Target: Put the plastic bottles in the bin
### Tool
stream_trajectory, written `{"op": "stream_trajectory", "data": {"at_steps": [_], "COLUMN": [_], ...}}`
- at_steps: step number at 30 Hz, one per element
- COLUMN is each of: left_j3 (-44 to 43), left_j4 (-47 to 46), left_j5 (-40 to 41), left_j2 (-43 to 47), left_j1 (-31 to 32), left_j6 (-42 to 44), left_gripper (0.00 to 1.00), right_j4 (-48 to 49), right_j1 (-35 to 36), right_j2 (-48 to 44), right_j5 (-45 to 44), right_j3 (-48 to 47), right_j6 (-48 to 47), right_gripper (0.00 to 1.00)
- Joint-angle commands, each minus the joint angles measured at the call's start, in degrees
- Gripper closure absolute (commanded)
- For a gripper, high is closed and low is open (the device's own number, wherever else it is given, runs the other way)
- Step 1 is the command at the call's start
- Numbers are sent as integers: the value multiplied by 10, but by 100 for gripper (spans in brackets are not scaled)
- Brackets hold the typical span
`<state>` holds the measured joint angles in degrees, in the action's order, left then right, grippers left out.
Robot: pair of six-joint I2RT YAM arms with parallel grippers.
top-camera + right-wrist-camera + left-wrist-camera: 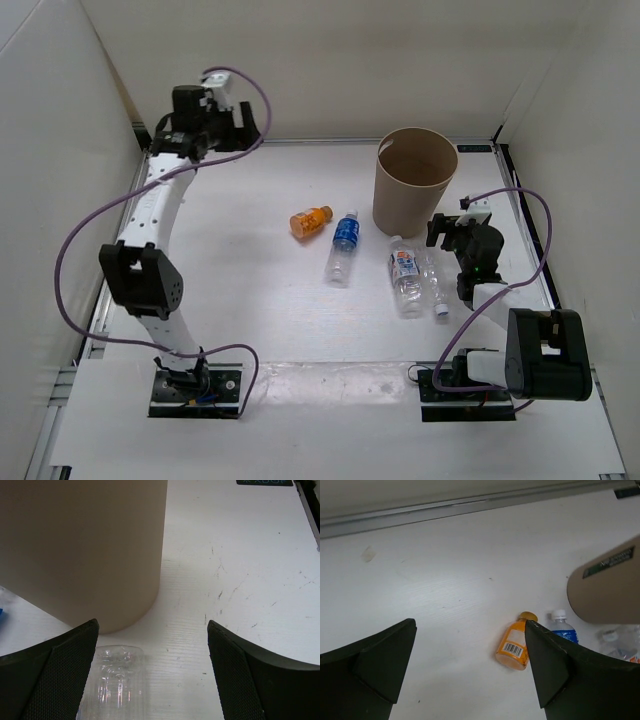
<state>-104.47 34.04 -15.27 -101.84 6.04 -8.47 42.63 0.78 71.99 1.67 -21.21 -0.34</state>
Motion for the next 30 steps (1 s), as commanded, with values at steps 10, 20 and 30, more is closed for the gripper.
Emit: {"op": "stream_trajectory", "data": {"at_steps": [10, 20, 30], "left_j3": [-98, -98, -84], "left_j4": [61, 105, 129], "left_j5": [-6, 1, -17], "left_j2": [-151, -198, -228], "left_j1": [149, 188, 197], "left_j6": [162, 167, 135], "left_gripper": [0, 0, 0], "right_j4": [34, 35, 35], "right_j1": [-2, -2, -1], "right_j2": [-2, -3, -3], "right_j5": [1, 3, 3], "right_j3": [-4, -3, -3], "right_j6": [-1, -1, -1], "right_gripper": [10, 10, 10]}}
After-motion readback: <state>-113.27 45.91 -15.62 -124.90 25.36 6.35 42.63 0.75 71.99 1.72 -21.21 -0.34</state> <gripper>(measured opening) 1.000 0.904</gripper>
